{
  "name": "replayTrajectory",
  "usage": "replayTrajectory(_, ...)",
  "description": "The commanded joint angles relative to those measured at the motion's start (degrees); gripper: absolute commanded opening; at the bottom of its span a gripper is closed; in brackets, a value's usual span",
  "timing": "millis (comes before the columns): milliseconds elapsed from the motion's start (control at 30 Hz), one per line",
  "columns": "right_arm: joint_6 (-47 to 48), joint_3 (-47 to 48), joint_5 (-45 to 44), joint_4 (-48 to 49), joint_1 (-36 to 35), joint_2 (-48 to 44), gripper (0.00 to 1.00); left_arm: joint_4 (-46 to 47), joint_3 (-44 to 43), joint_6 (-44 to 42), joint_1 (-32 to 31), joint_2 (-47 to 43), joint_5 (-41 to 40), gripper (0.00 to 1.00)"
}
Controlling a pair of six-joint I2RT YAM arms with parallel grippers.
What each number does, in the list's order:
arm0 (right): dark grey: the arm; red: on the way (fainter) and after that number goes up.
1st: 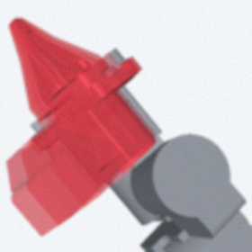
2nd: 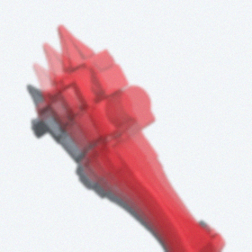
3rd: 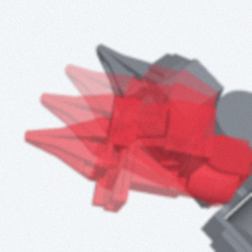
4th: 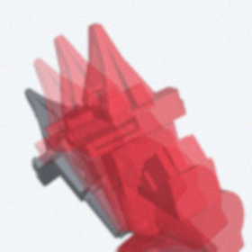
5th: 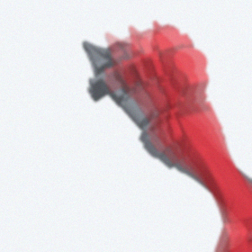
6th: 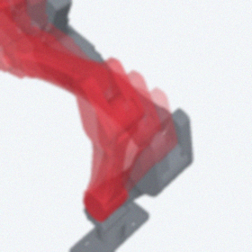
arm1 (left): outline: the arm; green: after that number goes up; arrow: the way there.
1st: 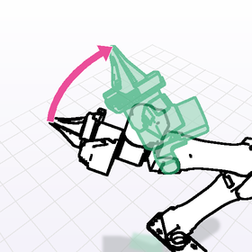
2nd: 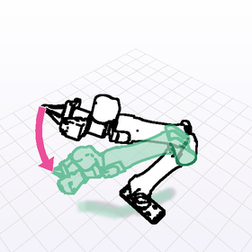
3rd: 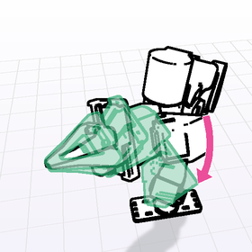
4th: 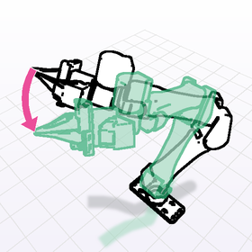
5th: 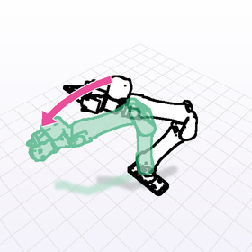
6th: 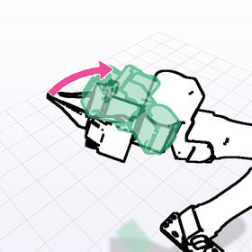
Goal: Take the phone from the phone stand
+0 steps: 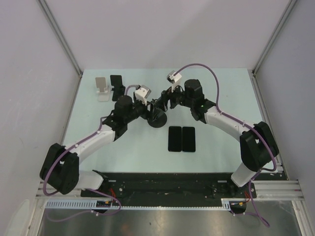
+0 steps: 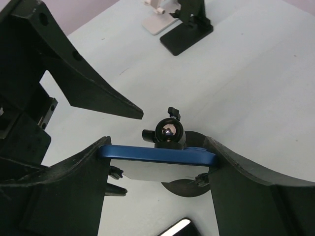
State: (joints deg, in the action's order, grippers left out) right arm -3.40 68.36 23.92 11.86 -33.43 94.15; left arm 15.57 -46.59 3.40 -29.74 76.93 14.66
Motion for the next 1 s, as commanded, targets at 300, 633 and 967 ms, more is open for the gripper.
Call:
replayTrajectory(300, 1.2, 0.6, 0.3, -3.4, -4.7, -4.0, 0.00, -3.7, 7.6, 0.6, -0.9, -11.9, -5.9, 0.07)
replayTrajectory(633, -0.2, 0.6, -6.2, -4.7, -5.3, -5.1, 0.32, -4.7, 9.8, 6.1, -1.5, -14.6, -5.7, 0.00)
replayTrajectory(967, -1.2, 0.5, -17.1, -3.3, -11.7, -3.2, 0.79, -4.8, 9.6, 6.8, -5.2, -15.5, -9.3, 0.00)
